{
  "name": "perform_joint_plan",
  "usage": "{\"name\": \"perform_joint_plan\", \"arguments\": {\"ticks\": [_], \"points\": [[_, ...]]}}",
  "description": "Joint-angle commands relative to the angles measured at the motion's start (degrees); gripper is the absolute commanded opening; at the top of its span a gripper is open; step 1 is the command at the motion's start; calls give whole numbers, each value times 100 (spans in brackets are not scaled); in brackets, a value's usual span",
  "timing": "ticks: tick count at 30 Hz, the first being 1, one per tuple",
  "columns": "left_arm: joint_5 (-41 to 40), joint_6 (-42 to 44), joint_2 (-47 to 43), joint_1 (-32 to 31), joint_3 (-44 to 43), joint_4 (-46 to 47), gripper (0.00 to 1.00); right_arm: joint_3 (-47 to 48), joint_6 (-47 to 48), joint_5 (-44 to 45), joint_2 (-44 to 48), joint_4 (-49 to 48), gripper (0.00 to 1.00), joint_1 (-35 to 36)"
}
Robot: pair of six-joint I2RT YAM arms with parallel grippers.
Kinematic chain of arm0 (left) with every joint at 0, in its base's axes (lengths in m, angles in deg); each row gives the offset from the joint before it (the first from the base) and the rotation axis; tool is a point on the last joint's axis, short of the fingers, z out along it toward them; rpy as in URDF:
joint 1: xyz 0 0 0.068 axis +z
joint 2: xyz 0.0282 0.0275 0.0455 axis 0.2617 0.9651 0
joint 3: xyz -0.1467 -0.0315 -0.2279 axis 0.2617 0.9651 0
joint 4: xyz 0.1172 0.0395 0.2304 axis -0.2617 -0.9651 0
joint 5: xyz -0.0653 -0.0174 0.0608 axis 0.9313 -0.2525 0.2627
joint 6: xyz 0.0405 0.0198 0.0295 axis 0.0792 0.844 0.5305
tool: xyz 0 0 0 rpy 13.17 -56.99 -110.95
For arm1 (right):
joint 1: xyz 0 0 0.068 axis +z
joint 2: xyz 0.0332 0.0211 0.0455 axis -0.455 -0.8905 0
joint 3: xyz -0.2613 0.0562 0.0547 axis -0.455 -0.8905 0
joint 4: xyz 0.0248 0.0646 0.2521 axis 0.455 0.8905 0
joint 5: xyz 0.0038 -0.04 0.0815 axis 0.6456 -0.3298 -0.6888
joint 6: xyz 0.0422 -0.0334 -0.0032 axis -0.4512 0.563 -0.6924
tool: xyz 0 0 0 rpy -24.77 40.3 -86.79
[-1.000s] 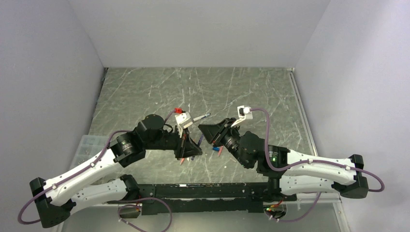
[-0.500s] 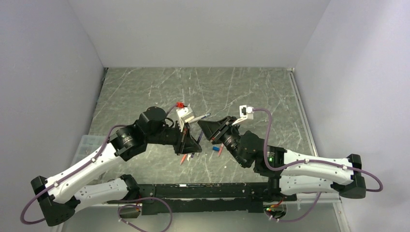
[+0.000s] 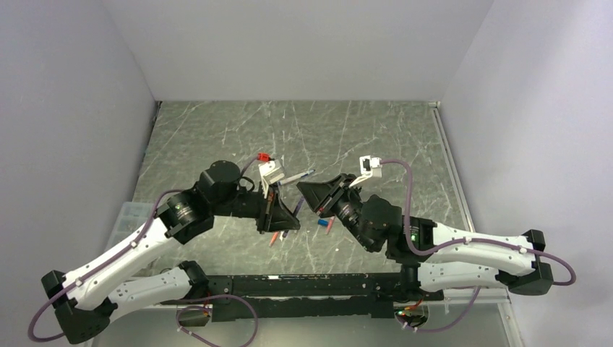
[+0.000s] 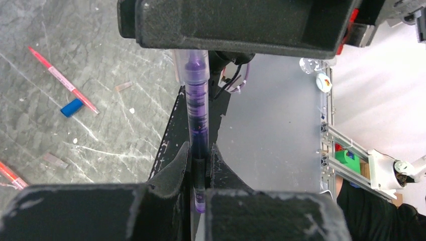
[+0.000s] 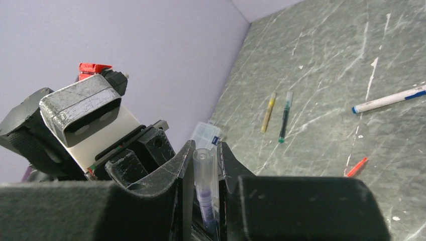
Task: Insert the pens into the pen caps
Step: Press the pen cap onto the pen.
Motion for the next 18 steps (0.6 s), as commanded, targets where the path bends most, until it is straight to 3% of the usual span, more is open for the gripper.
{"name": "perform_joint_plan", "arguments": {"ticks": [1,9,18], "points": [[-65,-77,-528,127,-50,1976,0,42,167,-673,-217,1481,0,305],[-20,-199,-910,129,422,1874,0,383,205,-537,-422,1397,0,296],[172,-302,-984,128,691,1912,0,872,462,-220,-536,1443,39,291]]}}
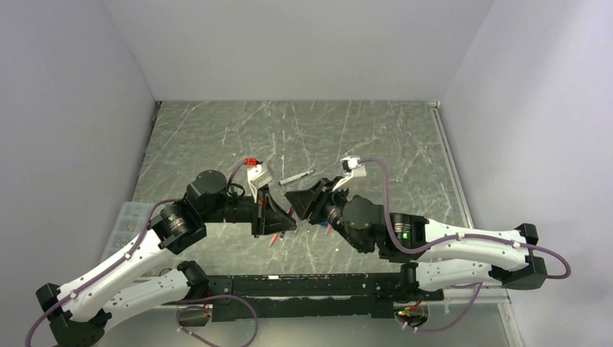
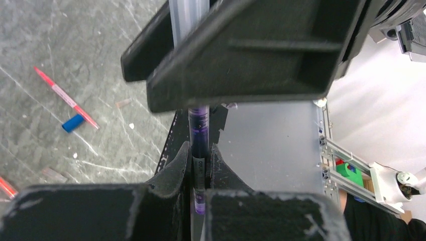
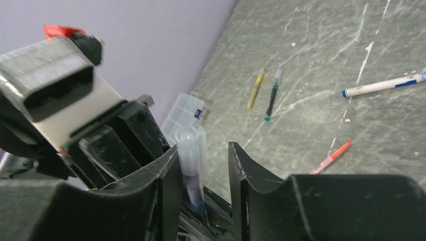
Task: Insert the pens into the pen caps
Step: Press the pen cap onto the pen, then place the pen at the center of the board.
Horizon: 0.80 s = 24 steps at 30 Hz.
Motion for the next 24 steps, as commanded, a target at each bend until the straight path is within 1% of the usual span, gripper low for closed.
{"name": "perform_joint_plan", "arguments": {"ticks": [1,5,10,14,20,24], "points": [[103,22,-247,46,-77,1104,0,278,331,-14,-135,713,44,80],[68,36,-288,49,7,1048,0,416,548,95,-115,670,57,70],[-89,23,-270,52,85,955,0,529,820,224,20,541,66,62],[-480,68,-133,46,-13,576,0,580,956,431,246,544,71,62],[-1307,84,126,47,-81,137,0,504,1073,768,731,641,72,62],[-2009,148,571,47,-376,-401,0,420,1007,1055,1009,908,73,57]]}}
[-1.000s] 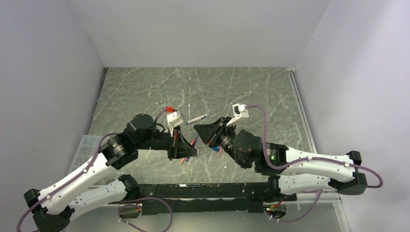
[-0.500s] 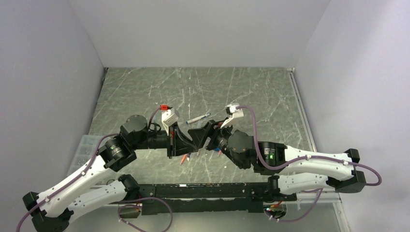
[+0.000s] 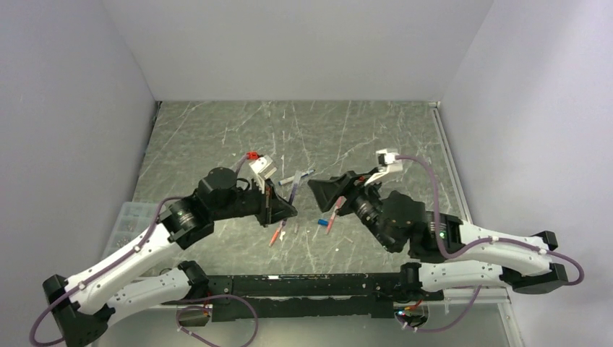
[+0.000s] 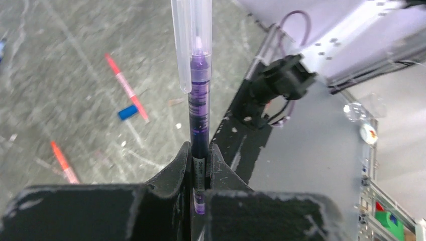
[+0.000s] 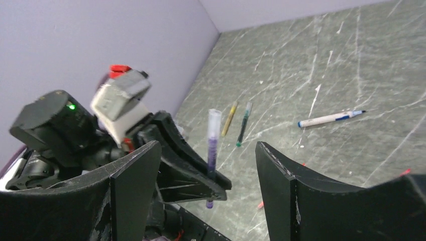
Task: Insert the pens into the pen caps
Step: Place the pen at the center of the board.
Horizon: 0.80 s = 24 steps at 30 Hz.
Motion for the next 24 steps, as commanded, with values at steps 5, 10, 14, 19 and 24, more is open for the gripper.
{"name": "perform_joint_plan", "arguments": {"ticks": [5,10,14,19,24], "points": [[-1988,204,988,29,-879,-1312,0,-106,-144,663,547,567,73,-2],[-2796,119,1669,126,-1090,-1701,0,-392,-415,704,823,764,73,-2],[-3327,-61,2136,308,-1158,-1940,0,-560,-566,671,1009,897,73,-2],[-3770,-233,2672,632,-1057,-1961,0,-749,-637,545,1193,926,73,-4],[-3983,-522,3242,1226,-961,-1996,0,-861,-650,433,1310,933,73,-6]]}}
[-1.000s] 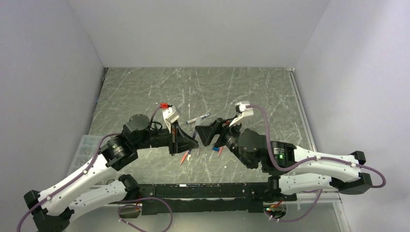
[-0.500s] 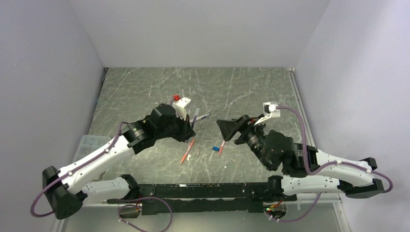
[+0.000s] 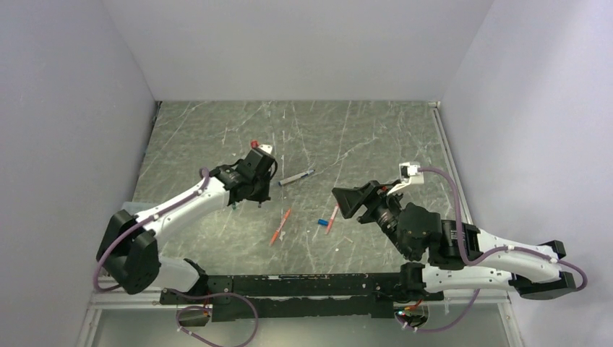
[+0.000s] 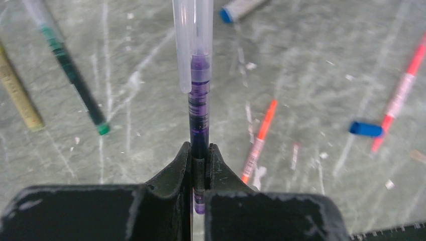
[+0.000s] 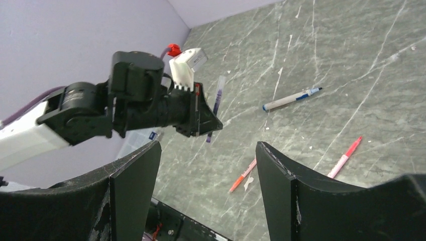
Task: Insert the pens into the pen caps
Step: Place the pen at the center of the board.
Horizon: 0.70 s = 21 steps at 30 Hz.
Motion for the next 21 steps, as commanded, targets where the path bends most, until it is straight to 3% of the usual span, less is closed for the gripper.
{"name": "perform_joint_plan", "arguments": {"ticks": [1,9,21], "points": [[-402,-358,440,516,-17,1,0,-95,-54,-129,169,-6,73,-2],[-124,-514,1406,1101,84,316,4,-353,-107,-258,490,-27,74,-10],[-133,-534,2166,1414,34,499,28,-553,-208,-173,853,152,74,-8]]}}
